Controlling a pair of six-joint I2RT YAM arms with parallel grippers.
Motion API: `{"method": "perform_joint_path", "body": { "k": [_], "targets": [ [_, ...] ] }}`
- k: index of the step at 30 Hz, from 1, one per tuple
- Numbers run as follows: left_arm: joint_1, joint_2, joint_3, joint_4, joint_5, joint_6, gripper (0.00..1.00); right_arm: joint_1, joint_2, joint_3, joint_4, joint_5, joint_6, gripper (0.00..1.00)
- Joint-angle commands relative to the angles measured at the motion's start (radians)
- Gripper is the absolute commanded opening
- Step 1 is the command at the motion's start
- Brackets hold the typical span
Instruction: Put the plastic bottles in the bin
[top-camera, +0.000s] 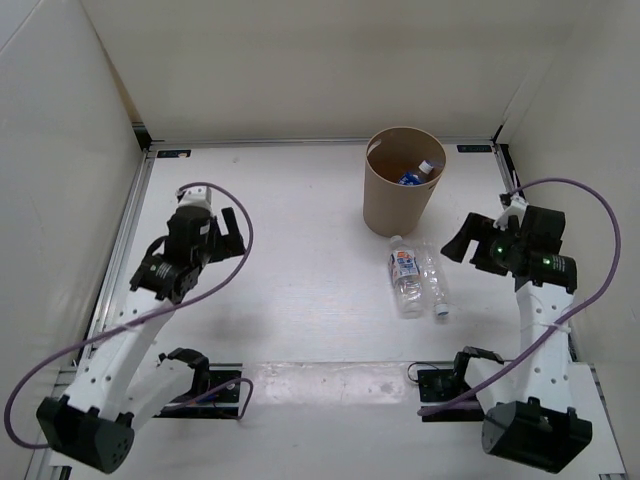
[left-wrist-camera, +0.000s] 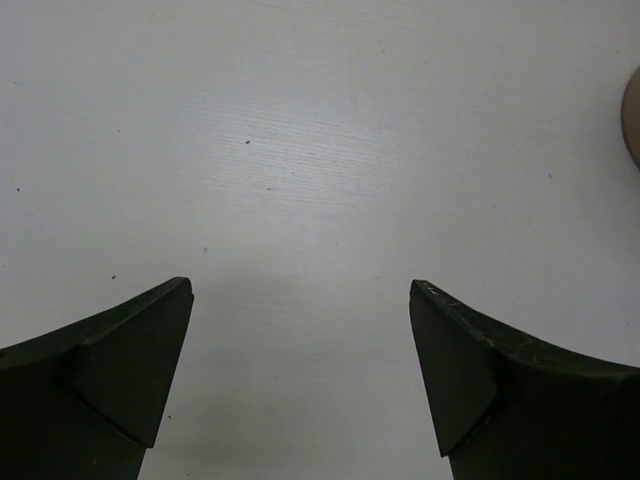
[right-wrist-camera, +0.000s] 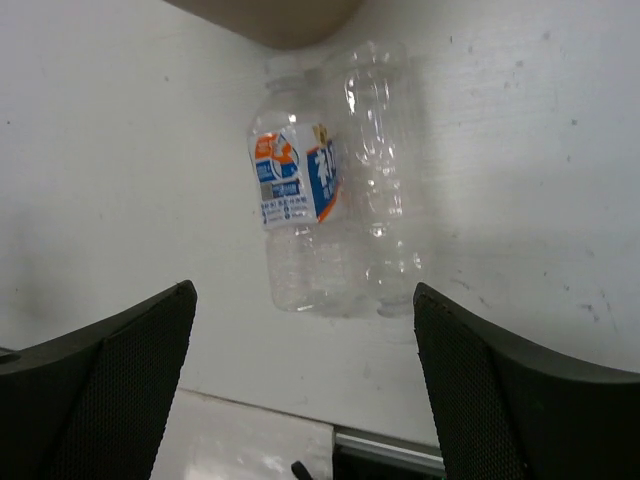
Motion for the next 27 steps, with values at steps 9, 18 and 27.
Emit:
{"method": "perform_joint_path", "body": {
  "k": [9,18,27],
  "targets": [
    [-0.002,-0.084,-0.064,-0.032,0.11,-0.028,1.0,-0.172,0.132,-0.01,-0.014,-0.09,-0.022,0.9],
    [0.0,-0.053,-0.027,-0.096,0.07,-0.081,1.0,-0.028,0.207,-0.071,0.072,-0.079,-0.037,0.9],
    [-0.002,-0.124,-0.078,-0.156,-0.036,-0.222,1.0,0.281,0.471,0.087,0.01,0.074,-0.244,0.9]
  ]
}}
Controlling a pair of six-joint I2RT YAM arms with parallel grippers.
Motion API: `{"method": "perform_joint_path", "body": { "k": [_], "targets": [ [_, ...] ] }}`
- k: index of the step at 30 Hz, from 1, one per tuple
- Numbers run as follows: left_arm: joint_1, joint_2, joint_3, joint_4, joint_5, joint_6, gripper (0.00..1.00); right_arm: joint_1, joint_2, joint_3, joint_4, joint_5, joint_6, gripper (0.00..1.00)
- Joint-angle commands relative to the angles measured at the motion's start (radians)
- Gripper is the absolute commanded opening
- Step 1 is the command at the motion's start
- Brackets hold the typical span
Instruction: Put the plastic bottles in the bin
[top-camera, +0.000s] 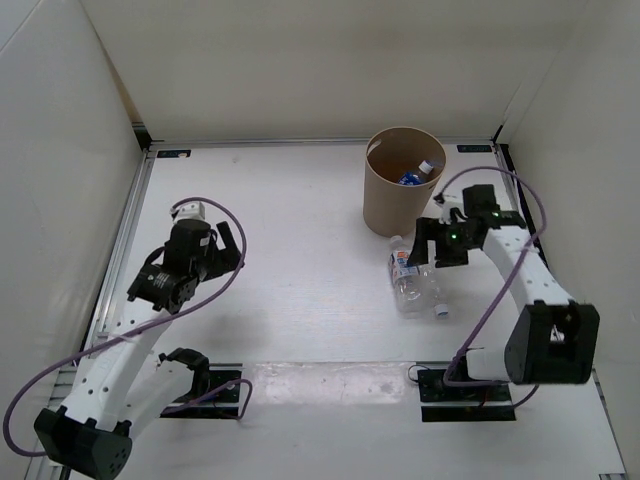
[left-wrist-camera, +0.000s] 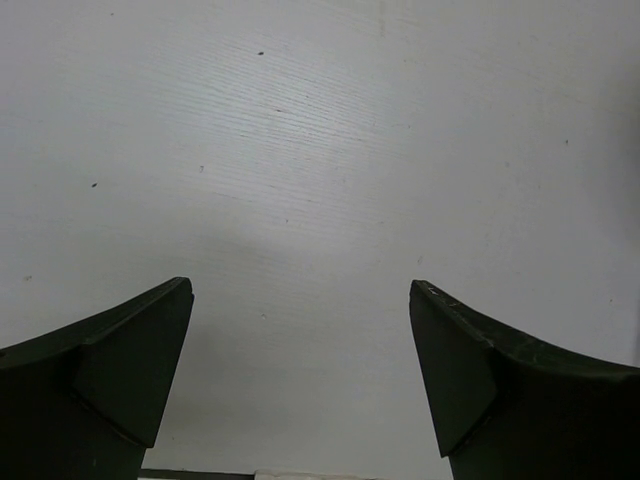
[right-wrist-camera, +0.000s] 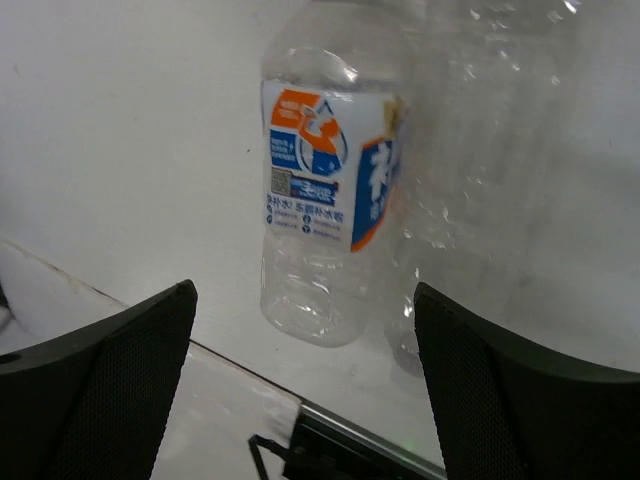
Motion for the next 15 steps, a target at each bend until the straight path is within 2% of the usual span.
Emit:
{"method": "perform_joint_path", "body": {
  "k": [1,6,9,15],
  "targets": [
    [-0.005,-0.049,-0.008,-0.056,-0.092,-0.093,1.0,0.062,0.131,0.114,-0.049,0.054,-0.165,0.9],
    [-0.009,-0.083,-0.023,-0.115,-0.129,-0.168,1.0,0.044,0.277,0.2,-0.17,0.108,-0.288,0.9],
    [-0.011,-0.097,-0.02,-0.151,-0.146,-0.182,1.0,0.015,0.299,0.197,-0.158,0.085,-0.302,0.9],
    [-0.011,-0.112,-0.004,-0.188,-0.162,-0.165,1.0,0.036,0.311,0.209,-0.108,0.068,-0.257,0.9]
  ]
}}
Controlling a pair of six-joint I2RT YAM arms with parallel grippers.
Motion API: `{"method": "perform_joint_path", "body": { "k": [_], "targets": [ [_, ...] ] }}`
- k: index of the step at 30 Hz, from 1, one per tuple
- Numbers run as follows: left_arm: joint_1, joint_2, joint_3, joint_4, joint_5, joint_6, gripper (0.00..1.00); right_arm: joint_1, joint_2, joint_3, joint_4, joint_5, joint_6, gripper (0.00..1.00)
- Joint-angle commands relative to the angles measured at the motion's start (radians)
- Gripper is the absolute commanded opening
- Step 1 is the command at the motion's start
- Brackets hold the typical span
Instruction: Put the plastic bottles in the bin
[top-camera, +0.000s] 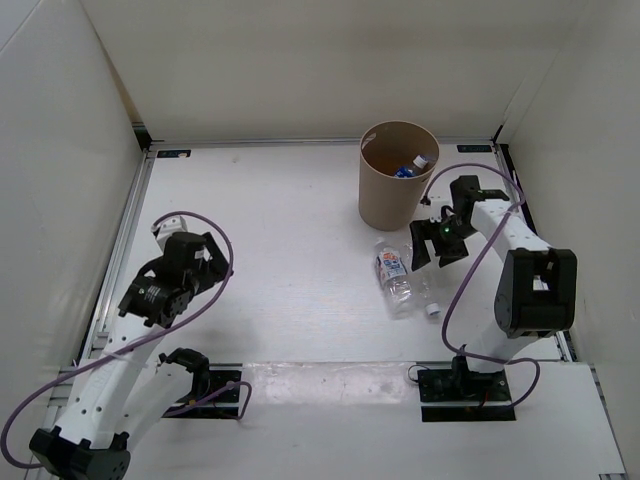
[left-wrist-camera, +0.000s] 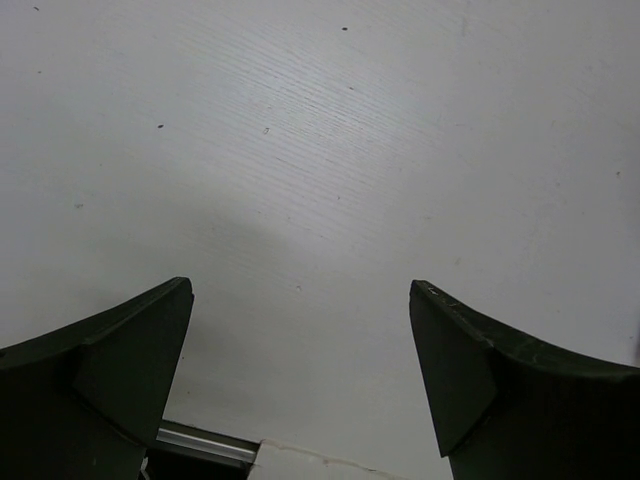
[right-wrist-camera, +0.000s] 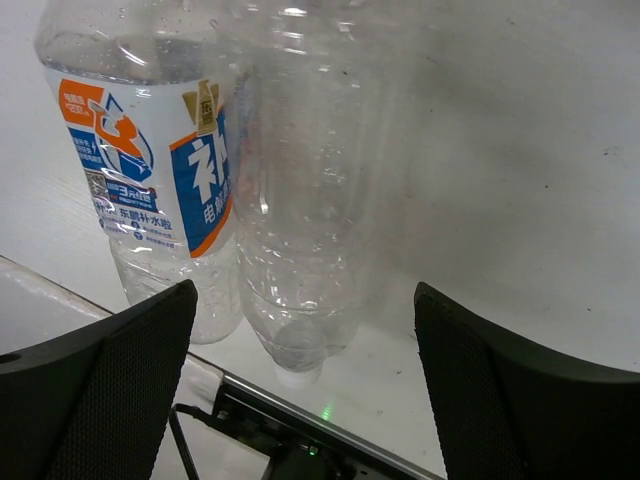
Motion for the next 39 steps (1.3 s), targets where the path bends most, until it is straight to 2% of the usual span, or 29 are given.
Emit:
{"method": "perform_joint_path", "body": {
  "k": [1,11,16,25,27,28,31,34,37,38,39],
  "targets": [
    [-0.004,-0.017,0.005,-0.031,-0.037,-0.001,1.0,0.006,0.001,0.039,0.006,0.0,0.014,0.9],
    [-0.004,0.02,0.008,-0.021,-0.021,0.013,1.0,0.032,0.018,-0.002,0.029,0.114,0.039,0.9],
    [-0.005,0.006,0.007,-0.037,-0.014,0.008,1.0,0.034,0.056,0.012,-0.002,0.134,0.045,0.82],
    [-0.009,-0.028,0.008,-0.109,-0.025,-0.067,1.0,0.014,0.209,0.099,-0.112,0.126,0.043,0.8],
    [-0.013,-0.032,0.004,-0.117,-0.028,-0.087,1.0,0.011,0.231,0.122,-0.131,0.137,0.053,0.73],
    [-0.016,-0.038,0.003,-0.119,-0.03,-0.092,1.0,0.011,0.241,0.134,-0.144,0.138,0.053,0.64],
    [-0.024,-0.038,-0.003,-0.122,-0.034,-0.104,1.0,0.002,0.258,0.15,-0.157,0.14,0.054,0.44],
    [-0.025,-0.017,0.005,-0.102,-0.036,-0.102,1.0,0.002,0.258,0.148,-0.16,0.15,0.063,0.43],
    [-0.027,0.015,0.02,-0.068,-0.033,-0.072,1.0,-0.009,0.258,0.145,-0.16,0.172,0.071,0.3],
    [-0.029,0.041,0.026,-0.059,-0.03,-0.066,1.0,-0.02,0.249,0.147,-0.161,0.17,0.076,0.19],
    [-0.027,0.049,0.036,-0.051,-0.031,-0.06,1.0,-0.034,0.239,0.153,-0.167,0.178,0.079,0.14]
  ]
}}
